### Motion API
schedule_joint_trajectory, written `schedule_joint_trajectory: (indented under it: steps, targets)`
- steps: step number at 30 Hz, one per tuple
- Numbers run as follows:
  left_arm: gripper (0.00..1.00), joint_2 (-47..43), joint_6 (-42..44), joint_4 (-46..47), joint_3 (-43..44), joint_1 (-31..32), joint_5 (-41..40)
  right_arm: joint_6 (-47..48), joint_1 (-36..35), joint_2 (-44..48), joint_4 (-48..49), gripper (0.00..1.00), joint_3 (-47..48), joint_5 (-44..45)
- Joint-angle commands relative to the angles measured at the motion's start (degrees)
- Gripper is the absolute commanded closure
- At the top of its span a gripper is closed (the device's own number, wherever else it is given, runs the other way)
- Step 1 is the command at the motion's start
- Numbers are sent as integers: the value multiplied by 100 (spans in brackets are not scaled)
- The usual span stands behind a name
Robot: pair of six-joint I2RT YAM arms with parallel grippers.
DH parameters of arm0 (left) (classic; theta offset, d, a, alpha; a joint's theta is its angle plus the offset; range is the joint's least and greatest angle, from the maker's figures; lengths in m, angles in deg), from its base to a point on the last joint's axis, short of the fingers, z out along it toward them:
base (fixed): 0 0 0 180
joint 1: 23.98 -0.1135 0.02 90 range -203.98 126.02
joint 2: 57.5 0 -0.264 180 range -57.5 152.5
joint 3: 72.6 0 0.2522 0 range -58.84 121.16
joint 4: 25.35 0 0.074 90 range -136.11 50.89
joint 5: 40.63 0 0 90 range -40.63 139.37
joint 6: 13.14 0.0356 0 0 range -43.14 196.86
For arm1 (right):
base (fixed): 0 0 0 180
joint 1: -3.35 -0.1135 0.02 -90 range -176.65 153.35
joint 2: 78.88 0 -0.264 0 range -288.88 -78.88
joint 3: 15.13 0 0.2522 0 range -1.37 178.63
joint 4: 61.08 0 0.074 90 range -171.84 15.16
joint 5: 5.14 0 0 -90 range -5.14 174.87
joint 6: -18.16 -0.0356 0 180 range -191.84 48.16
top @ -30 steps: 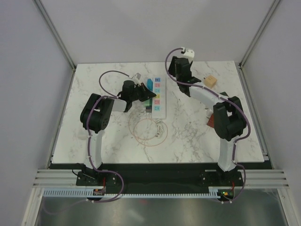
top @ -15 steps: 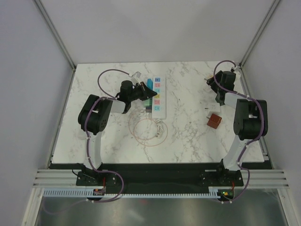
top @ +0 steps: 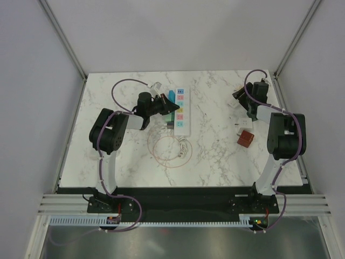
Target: Pull the plug off the socket
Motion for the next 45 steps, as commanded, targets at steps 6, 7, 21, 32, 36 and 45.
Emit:
schedule_joint_trajectory:
  steps: [6,7,21,32,36,45]
  targets:
    - [94,-350,520,175,-65,-28,-72,304,-222,-145,-341,64,515,520]
    - [94,-350,538,149,-57,-28,-81,339,-240,-154,-455,58,576,609]
    - [89,-438,546,237,-179,-63,-125,770,-346,233,-799,13,665,1304]
    - [71,-648,634,395,-373,-80,-309,1437,-846,979,-870,2,621,2103]
    - [55,-920,748,115,-277,-124,-406,1929,-1233,1016,-335,2,550,2043]
    - [36,-870,1512,-1984,1152,-168,-846,1799,-1629,-328,527,2,1331,-661]
